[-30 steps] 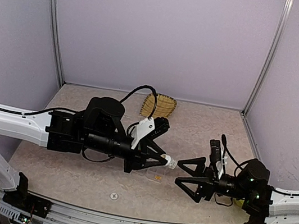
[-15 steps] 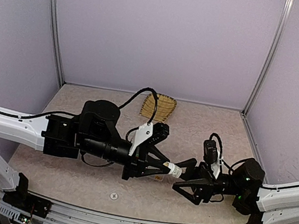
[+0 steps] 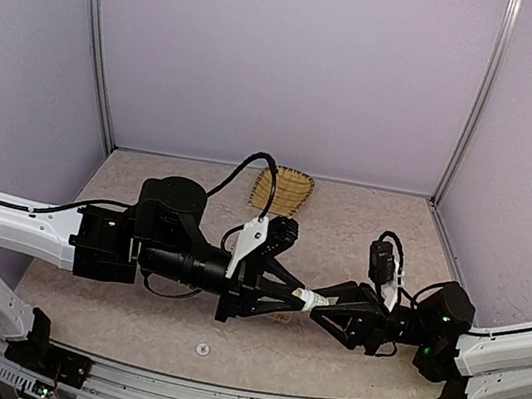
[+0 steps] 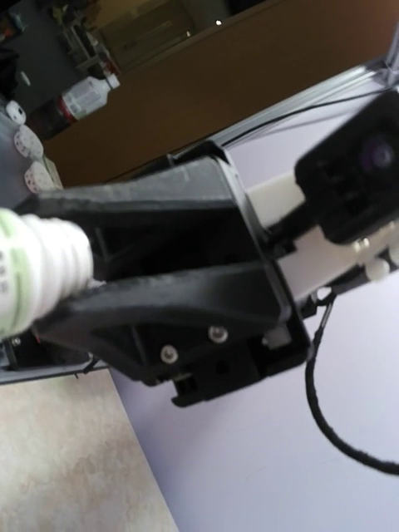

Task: Sort the pills into containers

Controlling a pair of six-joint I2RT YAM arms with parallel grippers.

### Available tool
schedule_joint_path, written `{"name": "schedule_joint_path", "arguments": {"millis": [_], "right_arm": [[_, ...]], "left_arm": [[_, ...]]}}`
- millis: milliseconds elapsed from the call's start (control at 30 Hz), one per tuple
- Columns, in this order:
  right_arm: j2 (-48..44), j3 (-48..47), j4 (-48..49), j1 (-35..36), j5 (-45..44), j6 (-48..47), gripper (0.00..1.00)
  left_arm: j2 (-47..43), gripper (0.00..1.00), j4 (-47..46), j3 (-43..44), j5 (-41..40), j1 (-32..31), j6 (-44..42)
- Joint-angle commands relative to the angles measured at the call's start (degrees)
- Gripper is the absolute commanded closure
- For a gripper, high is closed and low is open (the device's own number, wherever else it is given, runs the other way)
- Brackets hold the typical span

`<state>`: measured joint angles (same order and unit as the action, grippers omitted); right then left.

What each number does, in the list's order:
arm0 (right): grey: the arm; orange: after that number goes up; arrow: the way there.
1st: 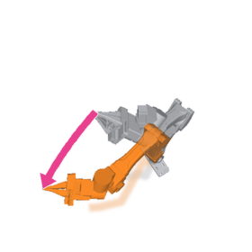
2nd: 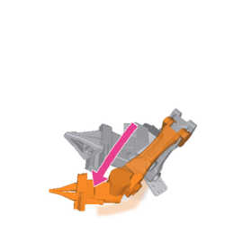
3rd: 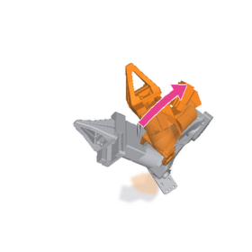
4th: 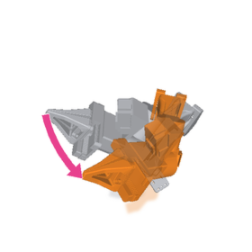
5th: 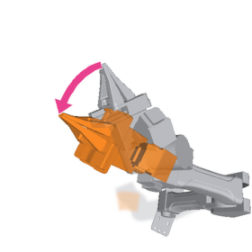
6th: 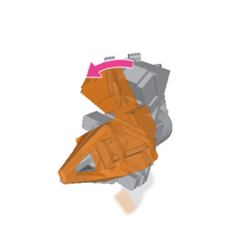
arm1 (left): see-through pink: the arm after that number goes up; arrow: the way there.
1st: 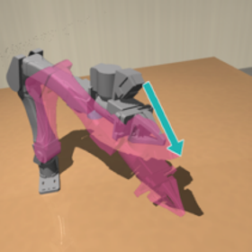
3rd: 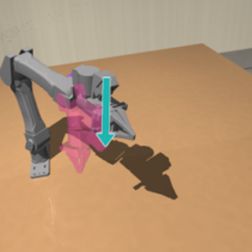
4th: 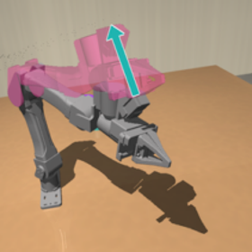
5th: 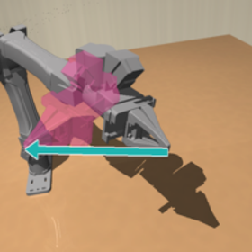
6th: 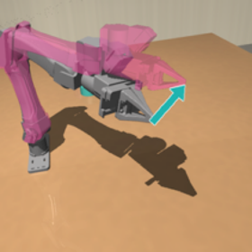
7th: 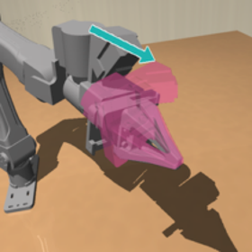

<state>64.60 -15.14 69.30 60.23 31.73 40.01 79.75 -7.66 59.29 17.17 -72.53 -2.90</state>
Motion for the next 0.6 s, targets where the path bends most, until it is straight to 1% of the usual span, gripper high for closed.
{"name": "schedule_joint_path", "arguments": {"millis": [0, 167, 233, 333, 367, 433, 567], "right_arm": [[-0.6, -1.5, 2.7, -0.4, -1.0, 0.6, 0.63], [-0.3, -1.6, 2.9, -0.4, -2.3, 1.5, 0.70], [-0.3, -1.6, 2.9, -0.4, -2.5, 1.5, 0.74], [-0.2, -1.3, 2.9, -0.4, -2.5, 1.5, 0.76], [-0.2, -1.2, 2.9, -0.4, -2.6, 1.4, 0.76], [-0.4, -0.7, 3.2, -0.5, -3.0, 1.4, 0.77], [-1.1, 0.4, 2.7, -0.5, -4.6, 0.9, 0.77]], "left_arm": [[-1.1, 0.84, 0.3, -0.9, -0.9, -0.2, -0.7], [-0.9, 0.84, 0.7, -0.9, -1.4, -0.3, -0.9], [-0.9, 0.84, 0.8, -0.9, -1.5, -0.3, -0.9], [-0.8, 0.83, 0.9, -0.8, -2.1, -0.3, -0.7], [-0.8, 0.79, 0.9, -0.8, -2.5, -0.3, -0.6], [-1.0, 0.61, 0.9, -0.8, -4.1, -0.3, 0.1], [-2.1, 0.33, 2.0, -1.3, -8.2, -0.1, 1.9]]}}
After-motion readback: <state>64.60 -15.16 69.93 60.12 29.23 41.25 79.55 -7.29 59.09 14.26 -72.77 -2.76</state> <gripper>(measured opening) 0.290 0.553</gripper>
